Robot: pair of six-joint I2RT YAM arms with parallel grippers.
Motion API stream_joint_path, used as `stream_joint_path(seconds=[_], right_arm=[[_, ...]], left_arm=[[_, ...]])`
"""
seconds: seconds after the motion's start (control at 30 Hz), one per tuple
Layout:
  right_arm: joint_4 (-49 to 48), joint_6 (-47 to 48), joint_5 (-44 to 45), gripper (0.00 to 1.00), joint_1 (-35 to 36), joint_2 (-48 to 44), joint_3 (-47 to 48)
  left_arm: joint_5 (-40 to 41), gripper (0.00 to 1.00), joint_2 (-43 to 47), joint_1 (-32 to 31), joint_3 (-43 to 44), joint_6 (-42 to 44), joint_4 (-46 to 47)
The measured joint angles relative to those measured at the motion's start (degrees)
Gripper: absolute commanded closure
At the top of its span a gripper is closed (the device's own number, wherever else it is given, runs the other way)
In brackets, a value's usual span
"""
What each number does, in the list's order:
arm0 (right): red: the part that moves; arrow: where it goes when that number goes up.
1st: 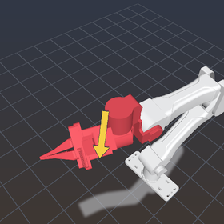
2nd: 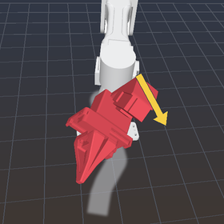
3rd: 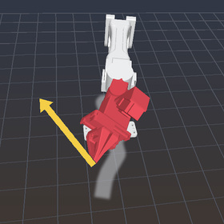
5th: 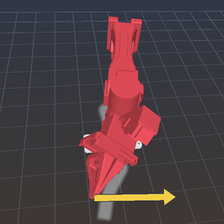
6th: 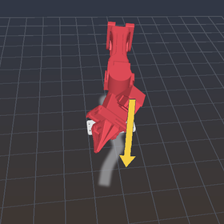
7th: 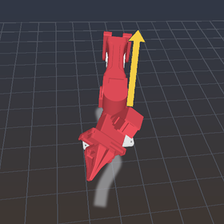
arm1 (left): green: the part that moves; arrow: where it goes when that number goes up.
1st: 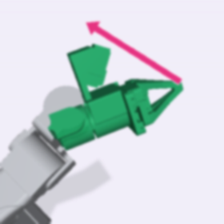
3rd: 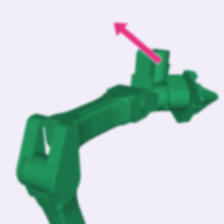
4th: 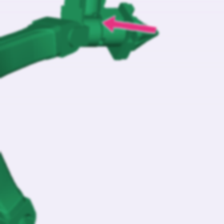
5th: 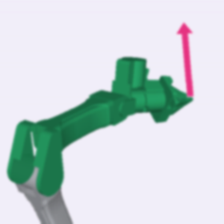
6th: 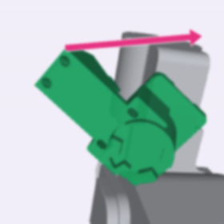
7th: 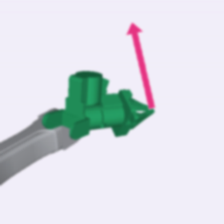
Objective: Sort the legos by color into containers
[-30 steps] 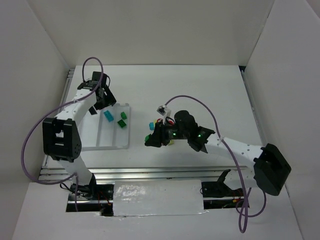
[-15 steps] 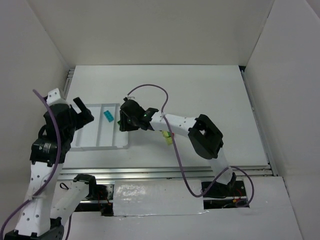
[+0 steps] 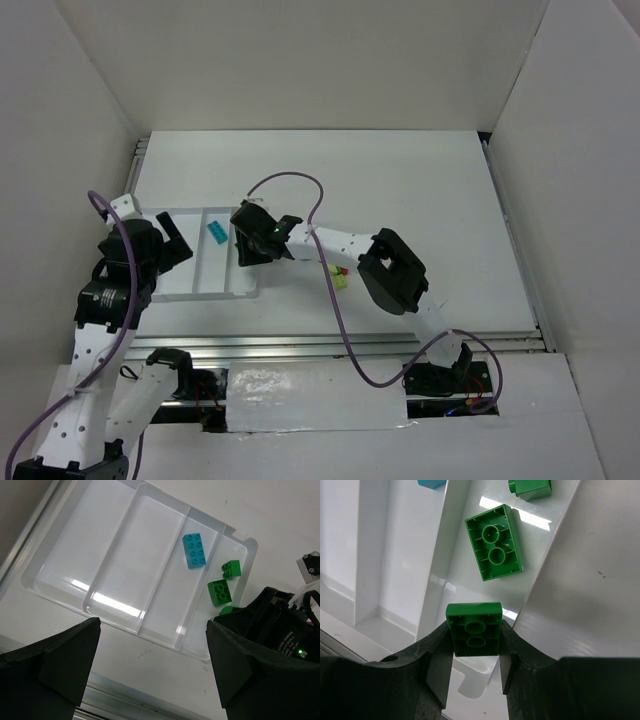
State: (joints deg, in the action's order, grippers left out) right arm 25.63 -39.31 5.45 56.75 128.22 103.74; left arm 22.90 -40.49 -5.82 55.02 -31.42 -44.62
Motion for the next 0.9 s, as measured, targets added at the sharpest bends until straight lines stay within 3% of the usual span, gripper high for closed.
stream_joint_path(seconds=[0.13, 0.5, 0.7, 0.9], right_arm=[[-0.1, 0.0, -0.2, 0.45, 0.1, 0.0, 0.0], [0.8, 1.5, -0.6, 0.32, 0.4, -2.8, -0.4], [1.0, 2.8, 3.3, 0.2, -0.4, -15.8, -12.4], [1.9, 3.5, 9.4, 0.19, -4.1, -27.3, -22.5]], left_arm=[[-1.3, 0.0, -1.7, 0.0, 0.0, 0.3, 0.2], [-3.1, 0.0, -2.6, 0.0, 0.0, 1.4, 1.3], [-3.8, 0.01, -2.5, 0.0, 0.0, 1.5, 1.6], [-4.9, 0.0, -2.5, 0.0, 0.0, 1.7, 2.1]])
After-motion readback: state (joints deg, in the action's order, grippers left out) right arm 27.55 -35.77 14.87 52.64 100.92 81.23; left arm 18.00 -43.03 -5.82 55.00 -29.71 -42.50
